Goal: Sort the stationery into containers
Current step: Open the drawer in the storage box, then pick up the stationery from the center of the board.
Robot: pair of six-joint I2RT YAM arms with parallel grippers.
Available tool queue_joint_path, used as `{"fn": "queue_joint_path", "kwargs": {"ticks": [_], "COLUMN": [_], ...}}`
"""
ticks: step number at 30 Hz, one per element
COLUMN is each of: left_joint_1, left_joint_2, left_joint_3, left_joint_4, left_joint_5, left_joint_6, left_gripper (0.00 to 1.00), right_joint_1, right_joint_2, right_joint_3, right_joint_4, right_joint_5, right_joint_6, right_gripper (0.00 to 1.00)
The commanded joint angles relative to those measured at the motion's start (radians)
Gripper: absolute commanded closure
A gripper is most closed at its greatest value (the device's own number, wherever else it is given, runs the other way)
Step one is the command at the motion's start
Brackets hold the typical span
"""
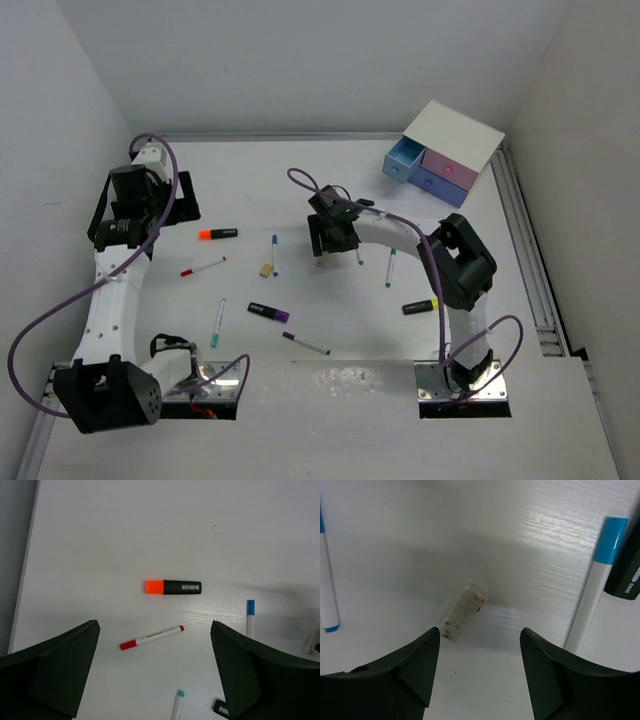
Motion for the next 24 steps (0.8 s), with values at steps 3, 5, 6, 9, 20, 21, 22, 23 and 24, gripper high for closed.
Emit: {"fn": "queue_joint_path", "kwargs": {"ticks": [3, 5, 6, 9, 20, 21, 22, 23, 24], "left_joint_1": [0.012, 0.014, 0.014, 0.014, 0.012, 0.011, 0.014, 0.012, 0.012], "left_joint_2": [-0.025, -0.028, -0.028, -0.028, -0.019, -0.014, -0.013, -0.008, -0.008], "left_joint_3": [0.002, 0.001, 0.001, 0.002, 0.025, 0.030, 0.041, 0.044, 0.048], "left_joint_4": [-0.018, -0.018, -0.018, -0.019, -0.001, 0.004, 0.010, 0.014, 0.027], "left_joint_5": [-0.024, -0.032, -0.032, -0.038, -0.036, -0.035, -0.033, -0.030, -0.012], "left_joint_6": [-0.001, -0.002, -0.001, -0.001, -0.004, -0.004, -0.002, -0.001, 0.001], "left_gripper": [0.00, 0.00, 0.00, 0.00, 0.00, 0.00, 0.00, 0.00, 0.00], "right_joint_1": [0.039, 0.048, 0.051, 0.048, -0.030, -0.046, -0.082, -0.108, -0.160], "right_joint_2": [0.036, 0.047, 0.053, 0.091, -0.050, -0.079, -0.111, -0.166, -0.194], "right_joint_3": [0.048, 0.048, 0.051, 0.071, 0.015, 0.015, 0.018, 0.023, 0.031], "right_joint_4": [-0.007, -0.001, 0.002, 0.007, -0.008, -0.004, 0.010, 0.018, 0.024], "right_joint_5": [0.051, 0.065, 0.064, 0.056, 0.033, 0.030, 0.019, 0.010, -0.004], "right_joint_6": [0.082, 0.086, 0.087, 0.092, -0.021, -0.046, -0.068, -0.120, -0.141], "right_gripper": [0.35, 0.35, 0.37, 0.43, 0.95, 0.97, 1.00, 1.00, 1.00]}}
